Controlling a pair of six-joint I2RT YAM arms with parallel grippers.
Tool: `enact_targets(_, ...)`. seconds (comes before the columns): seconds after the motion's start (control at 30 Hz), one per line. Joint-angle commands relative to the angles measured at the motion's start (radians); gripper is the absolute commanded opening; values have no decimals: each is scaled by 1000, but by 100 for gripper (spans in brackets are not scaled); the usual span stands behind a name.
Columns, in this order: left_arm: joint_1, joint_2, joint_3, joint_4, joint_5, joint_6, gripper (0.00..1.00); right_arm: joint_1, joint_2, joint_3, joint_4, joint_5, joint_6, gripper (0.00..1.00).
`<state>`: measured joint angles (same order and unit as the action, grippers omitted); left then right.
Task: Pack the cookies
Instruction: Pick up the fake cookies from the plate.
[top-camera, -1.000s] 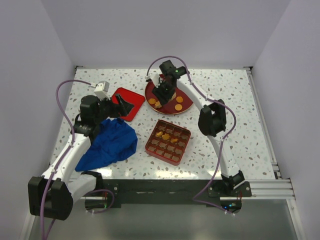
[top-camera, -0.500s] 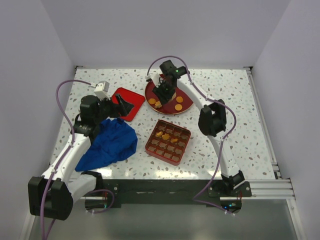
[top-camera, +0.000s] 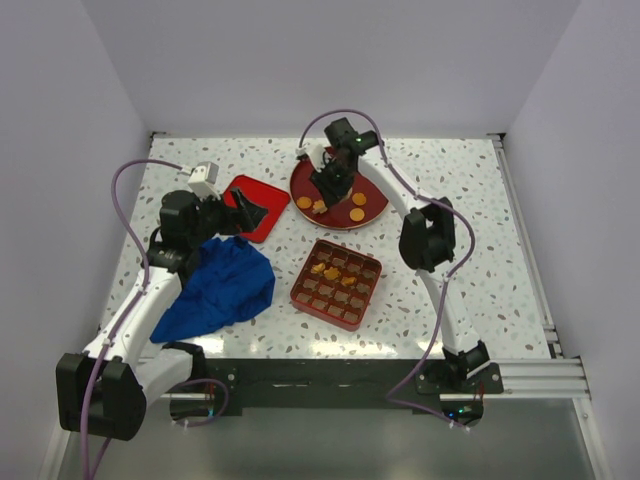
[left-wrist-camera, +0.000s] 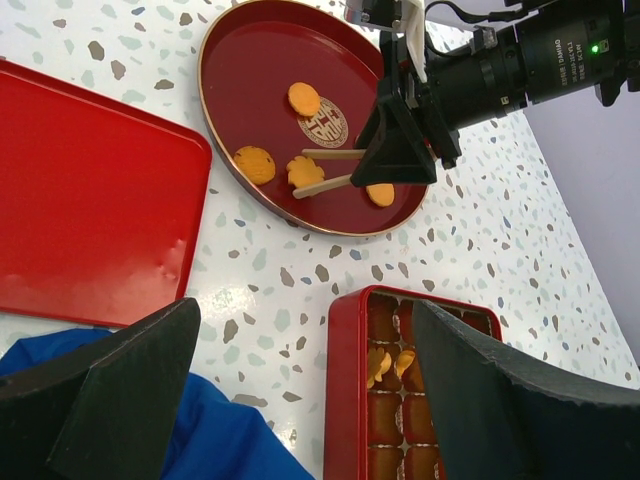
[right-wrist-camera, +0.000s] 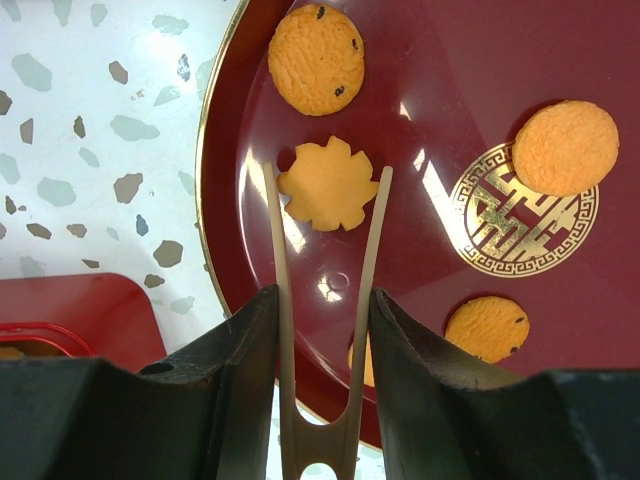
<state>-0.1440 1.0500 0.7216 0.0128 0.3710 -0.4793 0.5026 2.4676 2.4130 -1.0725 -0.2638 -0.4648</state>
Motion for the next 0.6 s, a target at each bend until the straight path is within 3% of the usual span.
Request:
enact_targets(0.0, 12, -5, -2, 53, 16, -10, 92, -7, -94, -12, 37, -37, 12, 22)
enact_targets(0.57, 12, -11, -2, 62, 25, -16, 92, -6, -239, -118, 20, -100, 26, 20)
